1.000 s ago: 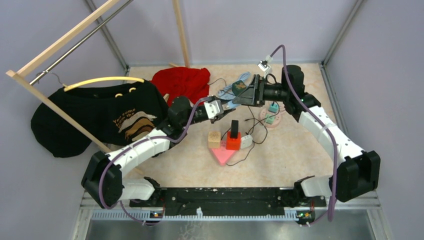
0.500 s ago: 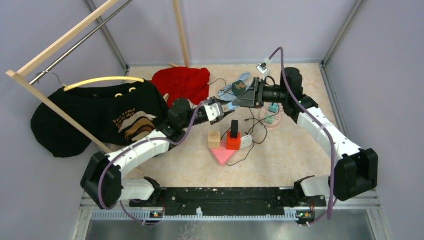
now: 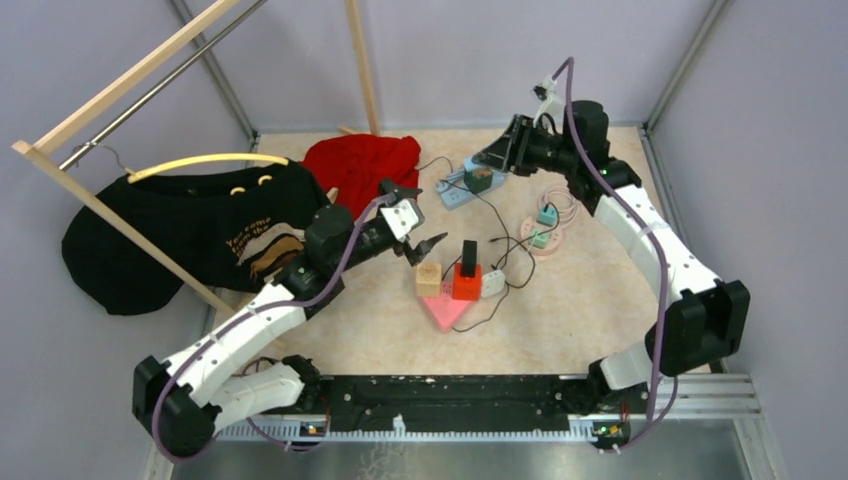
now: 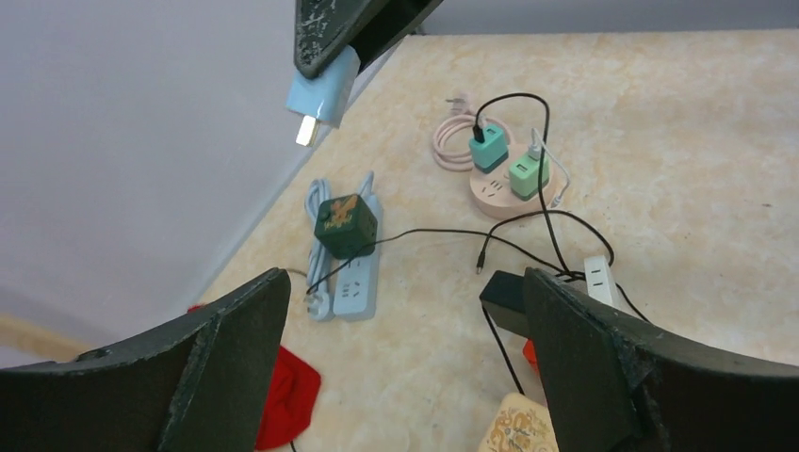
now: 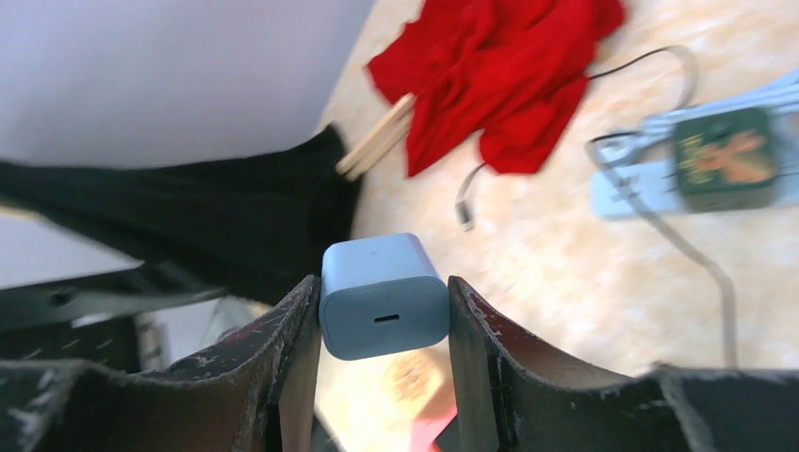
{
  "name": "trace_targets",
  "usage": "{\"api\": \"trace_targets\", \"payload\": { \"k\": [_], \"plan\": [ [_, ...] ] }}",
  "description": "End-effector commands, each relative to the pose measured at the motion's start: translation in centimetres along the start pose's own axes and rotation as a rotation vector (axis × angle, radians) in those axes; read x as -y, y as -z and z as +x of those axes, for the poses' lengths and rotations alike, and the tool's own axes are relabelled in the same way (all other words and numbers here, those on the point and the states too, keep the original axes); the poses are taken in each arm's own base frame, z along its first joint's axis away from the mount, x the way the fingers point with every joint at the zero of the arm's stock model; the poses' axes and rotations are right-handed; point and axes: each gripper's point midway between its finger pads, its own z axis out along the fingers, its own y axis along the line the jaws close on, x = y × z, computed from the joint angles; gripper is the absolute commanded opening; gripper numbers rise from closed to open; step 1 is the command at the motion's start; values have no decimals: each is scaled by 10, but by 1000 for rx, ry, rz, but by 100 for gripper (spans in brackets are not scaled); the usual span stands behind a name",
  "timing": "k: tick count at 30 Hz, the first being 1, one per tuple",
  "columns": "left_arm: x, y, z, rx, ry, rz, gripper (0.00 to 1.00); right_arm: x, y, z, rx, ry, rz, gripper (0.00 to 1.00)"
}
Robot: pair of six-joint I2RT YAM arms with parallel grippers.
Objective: Insert the plug
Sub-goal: Pick up the plug from the center of the board, then insert the plug into the socket.
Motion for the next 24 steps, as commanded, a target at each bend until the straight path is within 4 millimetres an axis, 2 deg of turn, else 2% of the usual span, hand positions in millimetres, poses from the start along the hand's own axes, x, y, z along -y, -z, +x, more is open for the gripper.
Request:
{"api": "trace_targets", "payload": {
  "k": [1,3,5,10,15,18,20,24],
  "plan": [
    [-24,24,-2,-123,158,-172,99,49,-22,-16,30,169,249,29],
    [-27,33,-2,-158,190,-198,99,57,-37,-22,27,251,308,28],
    [-24,40,-6,-149,177,-191,99,69,-57,-17,-21,306,356,28],
    [-29,67,-23,-25,107,-268,99,100,-101,7,-174,413,462,28],
    [-32,81,-24,18,47,-323,99,126,-136,32,-297,511,515,28],
    [-41,85,-20,-15,38,-367,99,138,-151,41,-351,581,515,28],
    [-47,88,-17,-38,35,-401,99,153,-157,42,-353,593,564,27],
    [-48,92,-20,-22,26,-417,99,166,-166,46,-385,603,587,26]
  ]
}}
